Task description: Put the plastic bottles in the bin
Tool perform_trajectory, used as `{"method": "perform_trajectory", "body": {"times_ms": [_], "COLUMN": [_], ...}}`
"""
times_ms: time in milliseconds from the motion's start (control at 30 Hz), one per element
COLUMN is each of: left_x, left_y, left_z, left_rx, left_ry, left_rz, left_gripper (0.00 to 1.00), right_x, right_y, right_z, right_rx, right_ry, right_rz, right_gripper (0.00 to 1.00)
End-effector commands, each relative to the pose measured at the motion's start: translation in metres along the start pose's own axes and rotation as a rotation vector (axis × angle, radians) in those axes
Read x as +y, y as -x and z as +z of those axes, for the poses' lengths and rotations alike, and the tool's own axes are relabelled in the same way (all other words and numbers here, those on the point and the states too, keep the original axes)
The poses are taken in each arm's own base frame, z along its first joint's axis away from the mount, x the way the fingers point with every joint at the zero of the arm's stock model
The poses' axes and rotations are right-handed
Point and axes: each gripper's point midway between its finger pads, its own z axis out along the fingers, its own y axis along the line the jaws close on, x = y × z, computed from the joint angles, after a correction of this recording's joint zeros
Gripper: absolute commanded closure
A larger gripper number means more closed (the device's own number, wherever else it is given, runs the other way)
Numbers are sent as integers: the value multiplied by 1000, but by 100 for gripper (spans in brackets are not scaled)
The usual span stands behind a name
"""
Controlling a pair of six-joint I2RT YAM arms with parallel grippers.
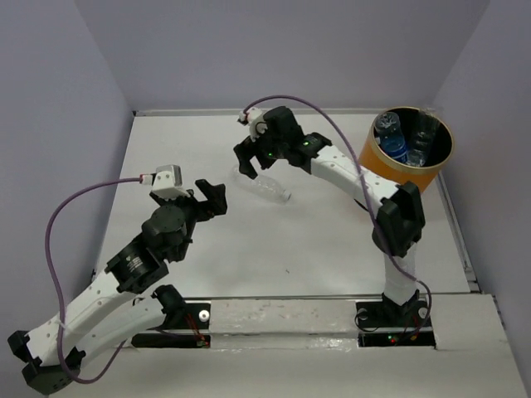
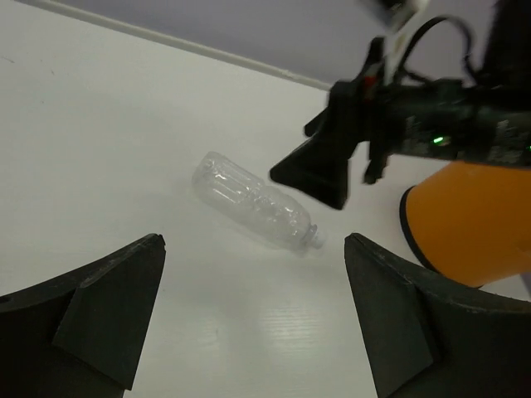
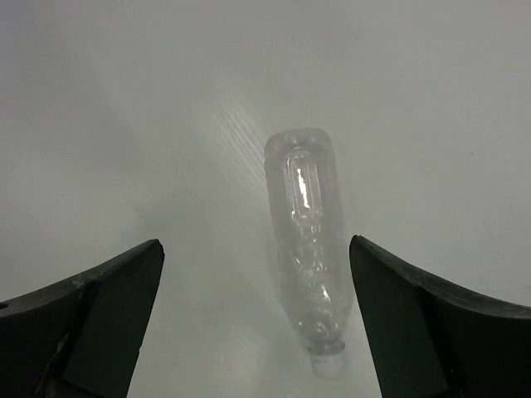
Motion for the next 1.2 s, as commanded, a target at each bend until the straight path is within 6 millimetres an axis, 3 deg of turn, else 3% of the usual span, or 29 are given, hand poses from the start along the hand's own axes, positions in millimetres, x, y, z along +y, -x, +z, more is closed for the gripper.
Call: {"method": "perform_trajectory", "body": {"times_ms": [0, 100, 233, 333, 433, 467, 533, 567, 600, 633, 700, 733, 767, 833, 867, 900, 967, 1033, 1067, 1100, 1167], "left_x": [16, 17, 27, 32, 32, 34, 34, 35, 34, 34, 33, 34, 34, 32, 33, 31, 31, 30, 31, 30, 28], "left_y": [28, 32, 36, 38, 41, 42, 43, 42, 42, 41, 40, 39, 39, 39, 39, 38, 38, 39, 39, 39, 40], "left_z": [-17, -21, -26, -28, -30, -30, -30, -29, -28, -27, -25, -25, -24, -23, -23, -23, -23, -23, -23, -24, -24], "left_rx": [-108, -121, -143, -154, -166, -171, -173, -170, -170, -167, -161, -159, -156, -154, -157, -153, -151, -153, -154, -153, -157], "left_ry": [20, -5, 27, 37, 25, 28, 27, 30, 27, 27, 28, 30, 33, 24, 24, 16, 13, 5, 6, 0, -11], "left_rz": [-90, -110, -110, -114, -122, -125, -126, -122, -124, -121, -115, -111, -110, -110, -111, -107, -107, -110, -112, -113, -118], "left_gripper": [1, 1, 1, 1, 1, 1, 1, 1, 1, 1, 1, 1, 1, 1, 1, 1, 1, 1, 1, 1, 1], "right_x": [-25, -40, -41, -48, -57, -57, -57, -50, -47, -46, -40, -37, -33, -34, -39, -37, -54, -74, -83, -108, -126], "right_y": [-19, -26, -47, -72, -92, -92, -85, -75, -57, -54, -12, 5, 53, 77, 106, 124, 156, 169, 170, 166, 153], "right_z": [41, 73, 106, 129, 148, 156, 160, 163, 158, 160, 143, 132, 99, 64, 40, -7, -68, -135, -193, -229, -307], "right_rx": [150, 194, 261, 308, 331, 317, 287, 249, 201, 183, 72, 31, -81, -149, -251, -318, -473, -590, -686, -728, -860], "right_ry": [-134, -151, -123, -126, -155, -179, -180, -179, -186, -187, -195, -201, -229, -281, -346, -384, -491, -635, -730, -820, -940], "right_rz": [-221, -279, -297, -296, -294, -303, -301, -295, -264, -246, -227, -216, -205, -188, -188, -187, -179, -150, -132, -106, -26], "right_gripper": [1, 0, 0, 1, 11, 21, 29, 47, 56, 60, 67, 68, 69, 70, 70, 70, 70, 70, 71, 72, 73]}}
